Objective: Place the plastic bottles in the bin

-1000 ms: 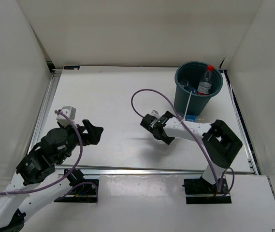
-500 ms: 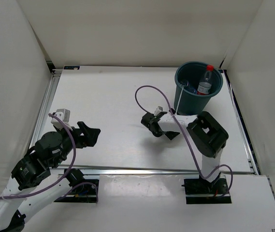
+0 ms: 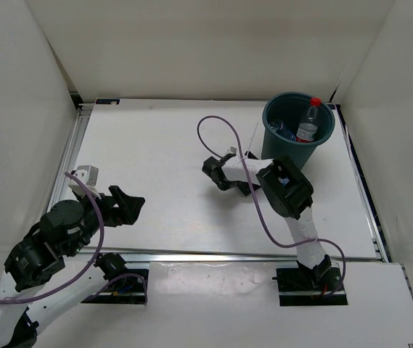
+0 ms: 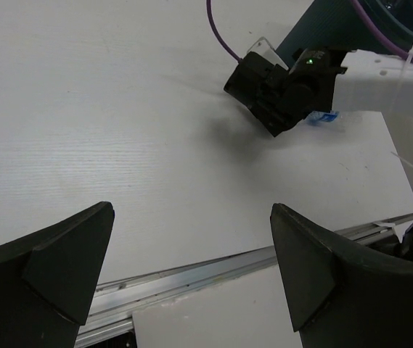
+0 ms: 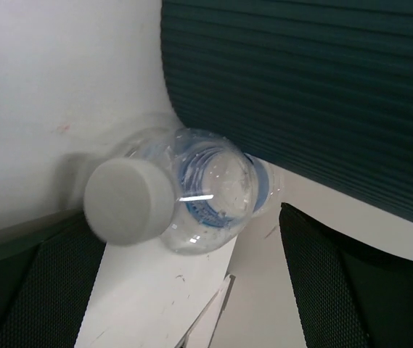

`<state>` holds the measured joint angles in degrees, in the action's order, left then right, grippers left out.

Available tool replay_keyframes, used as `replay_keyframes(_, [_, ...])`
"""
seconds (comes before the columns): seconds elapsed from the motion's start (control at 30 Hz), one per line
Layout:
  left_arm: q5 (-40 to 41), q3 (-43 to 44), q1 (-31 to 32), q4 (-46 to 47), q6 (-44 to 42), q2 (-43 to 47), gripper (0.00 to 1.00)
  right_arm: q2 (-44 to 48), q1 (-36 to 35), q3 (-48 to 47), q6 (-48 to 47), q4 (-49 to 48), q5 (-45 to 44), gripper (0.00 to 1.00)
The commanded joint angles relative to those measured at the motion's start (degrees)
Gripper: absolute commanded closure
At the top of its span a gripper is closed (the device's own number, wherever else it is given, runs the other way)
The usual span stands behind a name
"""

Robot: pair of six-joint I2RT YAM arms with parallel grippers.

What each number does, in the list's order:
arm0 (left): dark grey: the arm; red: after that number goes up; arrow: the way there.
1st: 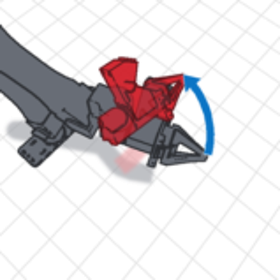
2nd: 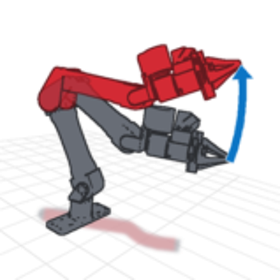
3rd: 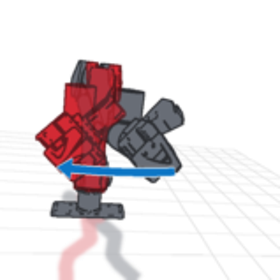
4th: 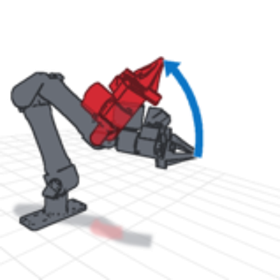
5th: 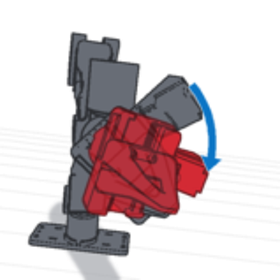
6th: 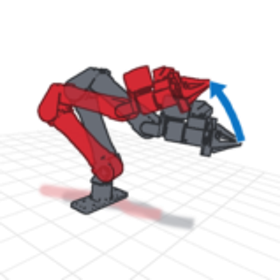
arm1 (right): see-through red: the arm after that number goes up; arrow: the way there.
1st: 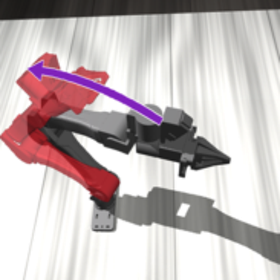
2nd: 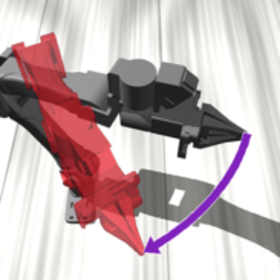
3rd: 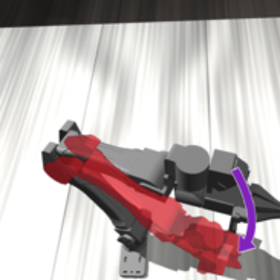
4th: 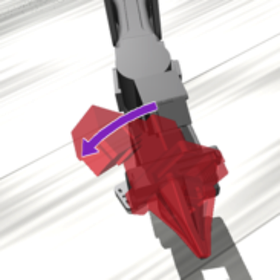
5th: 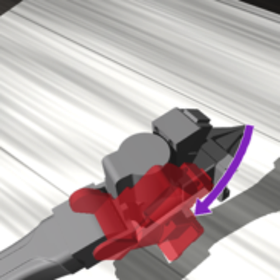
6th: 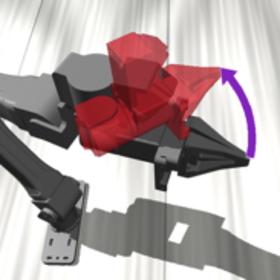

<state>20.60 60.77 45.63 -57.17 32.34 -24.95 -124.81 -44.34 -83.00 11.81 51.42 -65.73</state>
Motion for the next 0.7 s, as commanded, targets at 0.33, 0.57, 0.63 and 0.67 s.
replay_keyframes(0.33, [-1.45, 2.33, 0.34, -3.83, 0.53, -0.89, 0.0, -5.08, 4.87, -5.59, 3.91, 1.93, 5.79, 0.0])
replay_keyframes(0.57, [-0.92, 2.33, 0.34, -4.36, 2.12, -0.89, 0.0, -5.62, 5.4, -6.12, 6.37, 3.86, 10.62, 0.32])
replay_keyframes(0.63, [-0.3, 2.85, 0.34, -4.36, 2.64, -0.89, 0.0, -6.23, 5.93, -6.12, 8.31, 5.44, 12.82, 0.48])
replay_keyframes(0.67, [-0.3, 2.86, 0.34, -4.88, 2.64, -0.89, 0.0, -6.23, 6.45, -6.12, 8.31, 5.97, 13.69, 0.54])
